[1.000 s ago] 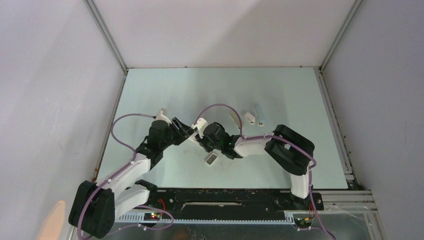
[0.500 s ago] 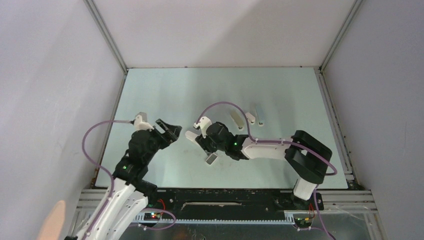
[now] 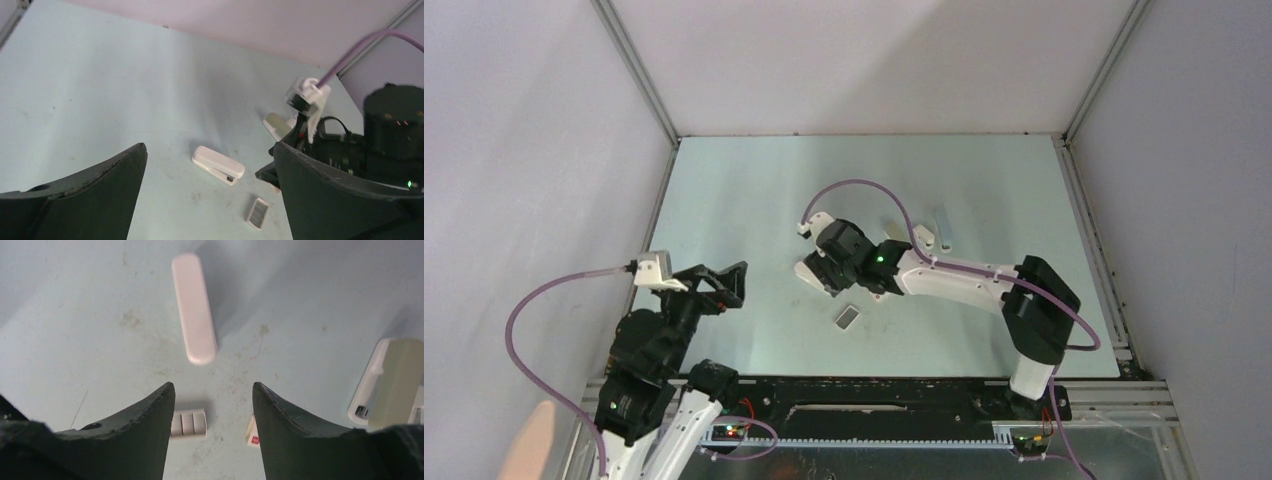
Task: Load the staples into the stapler
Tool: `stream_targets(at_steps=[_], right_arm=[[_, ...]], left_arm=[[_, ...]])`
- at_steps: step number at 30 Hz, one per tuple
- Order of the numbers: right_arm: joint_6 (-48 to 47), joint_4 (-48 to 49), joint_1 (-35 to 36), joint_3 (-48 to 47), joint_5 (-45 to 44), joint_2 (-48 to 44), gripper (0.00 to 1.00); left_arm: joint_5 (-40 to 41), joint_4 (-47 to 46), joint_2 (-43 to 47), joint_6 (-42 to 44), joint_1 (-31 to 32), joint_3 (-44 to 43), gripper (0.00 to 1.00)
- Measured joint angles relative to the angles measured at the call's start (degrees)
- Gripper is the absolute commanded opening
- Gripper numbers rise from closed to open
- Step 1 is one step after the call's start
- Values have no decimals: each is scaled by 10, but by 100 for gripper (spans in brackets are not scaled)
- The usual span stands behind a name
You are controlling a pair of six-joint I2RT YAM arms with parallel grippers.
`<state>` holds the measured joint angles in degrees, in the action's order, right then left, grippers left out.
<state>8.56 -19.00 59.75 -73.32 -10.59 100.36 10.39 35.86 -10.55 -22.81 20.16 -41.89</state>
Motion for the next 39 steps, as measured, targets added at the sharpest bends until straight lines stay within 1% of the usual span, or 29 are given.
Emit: stream_targets(at_steps=[5, 11, 17, 26, 29, 35, 39], right_arm=[[-6, -47, -5, -86, 1, 66, 61], [-20, -109, -7, -183, 5, 148, 60], [-30, -148, -8, -236, 15, 198, 56], [-32, -171, -10, -252, 30, 218, 40], [-32, -171, -10, -254, 33, 223, 33], [-32, -171, -11, -254, 37, 225, 20], [-30, -169, -12, -254, 39, 225, 14]], left_arm=[[-3, -9, 49, 42, 0, 31, 100], [-5, -8, 63, 64, 0, 49, 100], [0, -8, 73, 70, -1, 49, 100], [0, -9, 77, 74, -1, 49, 100], [0, -9, 77, 74, -1, 49, 100], [0, -8, 77, 74, -1, 49, 100], [0, -9, 77, 74, -1, 49, 100]])
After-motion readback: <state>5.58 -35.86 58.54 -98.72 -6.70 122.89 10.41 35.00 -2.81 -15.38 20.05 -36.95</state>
